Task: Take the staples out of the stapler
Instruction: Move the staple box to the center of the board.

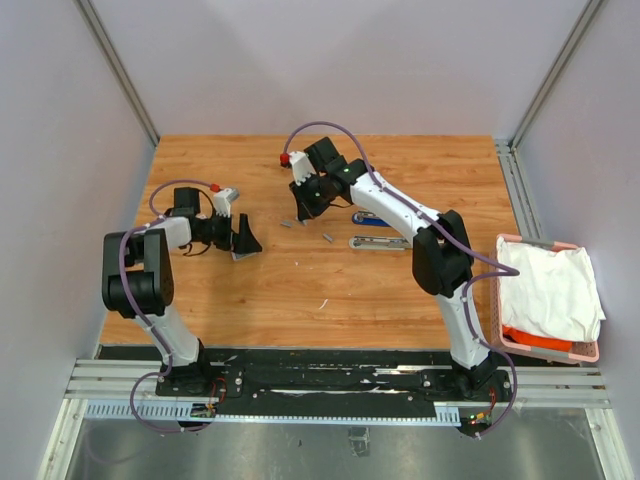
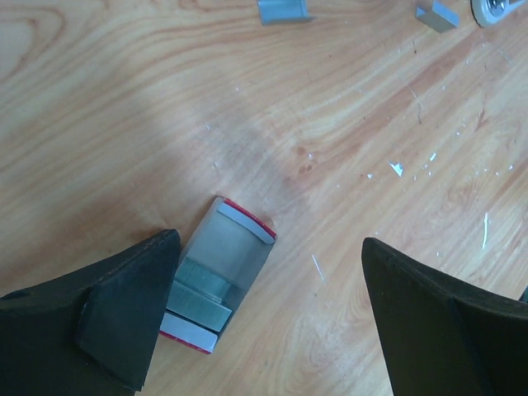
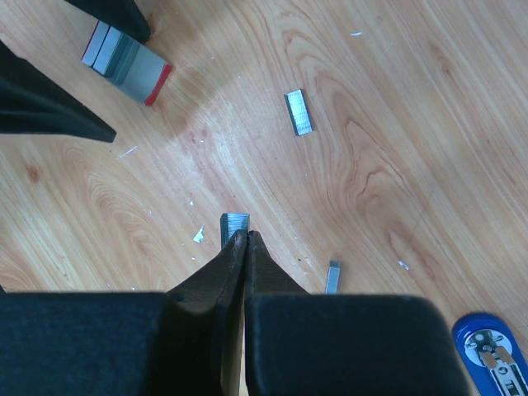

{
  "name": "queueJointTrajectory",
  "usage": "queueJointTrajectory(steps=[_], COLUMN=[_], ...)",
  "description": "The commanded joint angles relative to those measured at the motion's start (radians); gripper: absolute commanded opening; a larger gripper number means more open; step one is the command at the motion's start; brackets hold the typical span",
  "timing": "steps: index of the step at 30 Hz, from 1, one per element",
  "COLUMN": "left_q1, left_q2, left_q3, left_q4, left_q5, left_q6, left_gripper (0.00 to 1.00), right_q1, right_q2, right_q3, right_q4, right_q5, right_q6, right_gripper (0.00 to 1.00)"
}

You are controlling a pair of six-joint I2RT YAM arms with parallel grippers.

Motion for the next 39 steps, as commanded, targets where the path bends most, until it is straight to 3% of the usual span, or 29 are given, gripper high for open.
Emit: queueJointTrajectory(steps=[1,10,26,39], left_q1=[-0.005,0.01,0.012,0.006], left_q2=[-0.032,-0.066,-0.097,-0.099], left_q3=[-0.056,-0.027,-0.027,-0.046], left_q4=[-0.102,-0.113,-0.307,-0.369], left_q5=[-0.019,-0.084,-0.188,-0.062], left_q6=[0.029,0.029,0.226,0.284], left_gripper=[0.98,0.98,0.98,0.98], right_q1=[-0.01,0.006,0.038,0.09], right_q2=[-0.019,-0.027,0.001,0.118], right_q3=[-0.005,-0.036,0.003,0.149], right_q4=[0.004,0.014,0.005,-0.034], right_q5=[-0.023,-0.026,-0.034,-0.04], right_q6=[0.021,0.022,0.018,0.005], right_gripper=[0.01,0.01,0.01,0.0])
